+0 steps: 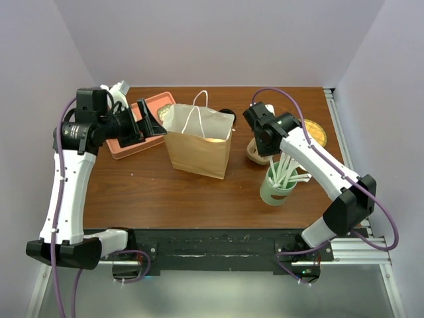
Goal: Pack the takeout coffee
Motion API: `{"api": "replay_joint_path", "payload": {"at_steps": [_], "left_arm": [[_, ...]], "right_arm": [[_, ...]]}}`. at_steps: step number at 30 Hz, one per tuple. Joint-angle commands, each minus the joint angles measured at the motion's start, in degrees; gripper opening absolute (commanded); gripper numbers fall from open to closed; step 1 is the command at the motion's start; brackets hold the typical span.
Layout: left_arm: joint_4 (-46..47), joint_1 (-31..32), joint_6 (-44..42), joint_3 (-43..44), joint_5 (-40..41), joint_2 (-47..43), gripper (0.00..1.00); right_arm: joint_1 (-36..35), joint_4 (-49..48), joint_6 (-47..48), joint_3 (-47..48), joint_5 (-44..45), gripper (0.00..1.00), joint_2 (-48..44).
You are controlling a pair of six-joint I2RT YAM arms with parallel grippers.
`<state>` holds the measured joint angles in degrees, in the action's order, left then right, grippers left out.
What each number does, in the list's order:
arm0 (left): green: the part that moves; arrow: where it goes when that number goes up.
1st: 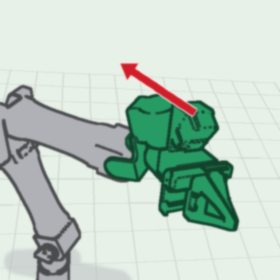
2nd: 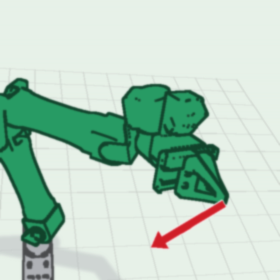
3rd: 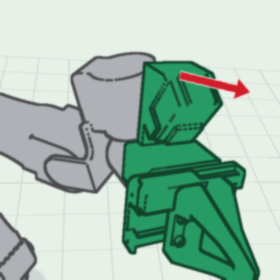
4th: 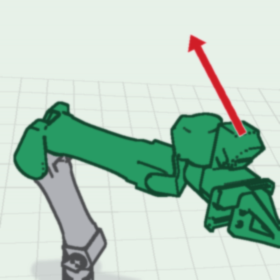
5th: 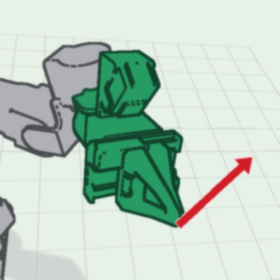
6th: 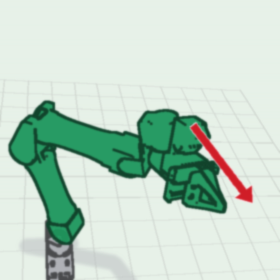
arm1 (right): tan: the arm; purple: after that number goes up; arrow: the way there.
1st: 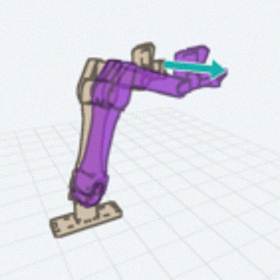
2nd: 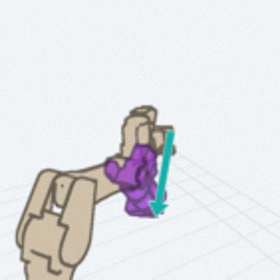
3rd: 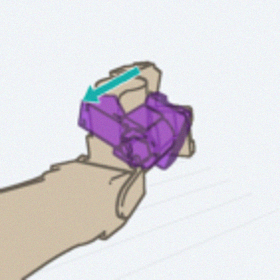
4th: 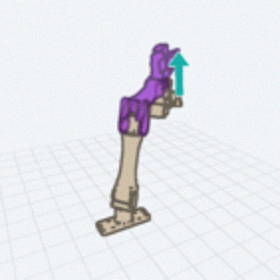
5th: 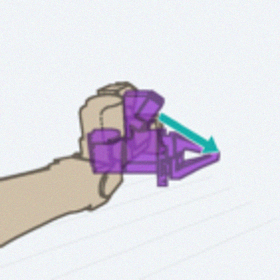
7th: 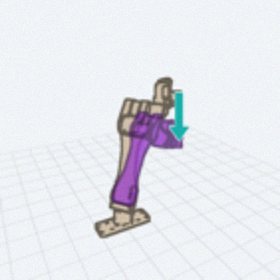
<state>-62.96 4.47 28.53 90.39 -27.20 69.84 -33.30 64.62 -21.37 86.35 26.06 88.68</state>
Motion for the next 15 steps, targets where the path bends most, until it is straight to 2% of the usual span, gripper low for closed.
{"api": "replay_joint_path", "payload": {"at_steps": [1,7,11,15], "left_arm": [[-3.6,-0.6,-1.7,3.5,0.6,0.3,1.00],[-4.6,-0.7,-2.9,6.6,0.1,2.6,1.00],[-4.2,-0.7,-2.9,7.1,-1.5,3.2,1.00],[-4.6,-0.7,-3.2,6.6,-1.7,3.5,1.00]], "right_arm": [[0.3,2.7,0.8,4.1,3.6,0.13,-0.6],[0.2,7.5,1.1,8.6,2.9,0.02,-1.4],[0.3,11.8,1.7,14.5,1.7,0.00,-0.4],[0.3,17.3,2.2,25.3,2.0,0.00,2.2]]}}
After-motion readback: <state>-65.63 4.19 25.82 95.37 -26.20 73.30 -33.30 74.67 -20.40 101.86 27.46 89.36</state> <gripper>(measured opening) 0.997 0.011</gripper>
